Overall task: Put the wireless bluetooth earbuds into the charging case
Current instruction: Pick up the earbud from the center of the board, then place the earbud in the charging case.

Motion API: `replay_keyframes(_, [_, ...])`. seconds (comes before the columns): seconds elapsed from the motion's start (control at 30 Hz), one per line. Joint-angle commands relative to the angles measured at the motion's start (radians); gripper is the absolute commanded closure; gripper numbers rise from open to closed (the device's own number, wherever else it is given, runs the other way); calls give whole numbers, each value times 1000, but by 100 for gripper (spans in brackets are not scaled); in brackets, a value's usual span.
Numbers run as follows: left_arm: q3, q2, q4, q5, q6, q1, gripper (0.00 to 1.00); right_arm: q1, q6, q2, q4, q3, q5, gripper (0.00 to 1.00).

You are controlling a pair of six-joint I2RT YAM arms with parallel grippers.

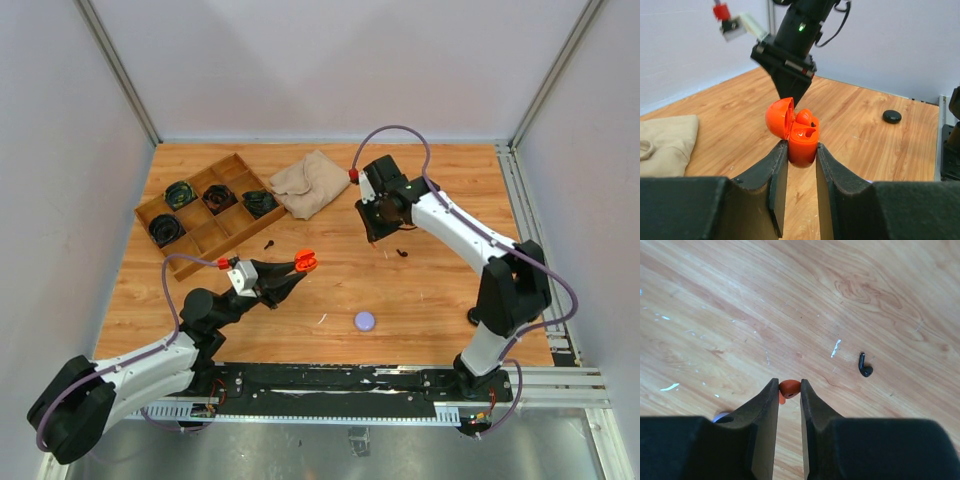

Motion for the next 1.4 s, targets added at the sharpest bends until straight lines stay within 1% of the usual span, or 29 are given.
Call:
replay_keyframes(0.0, [-13,16,90,-36,-1,0,100,34,-37,-118,57,-35,-9,80])
replay_keyframes(0.33, [-10,32,122,-58,-14,0,100,134,-64,-392,328,-174,-50,81])
replay_keyframes(0.6, [7,35,117,-53,-45,0,100,203,-62,-573,568,-303,-148,82])
replay_keyframes(0.9, [26,59,163,-24,-110,0,100,278,-56,-651,729,-374,-249,82])
replay_keyframes(1.2, [46,50,182,15,-153,0,100,325,-52,-667,872,-440,-346,83])
replay_keyframes(1.37, [48,48,200,24,-174,0,100,348,-60,-655,910,-460,-392,82])
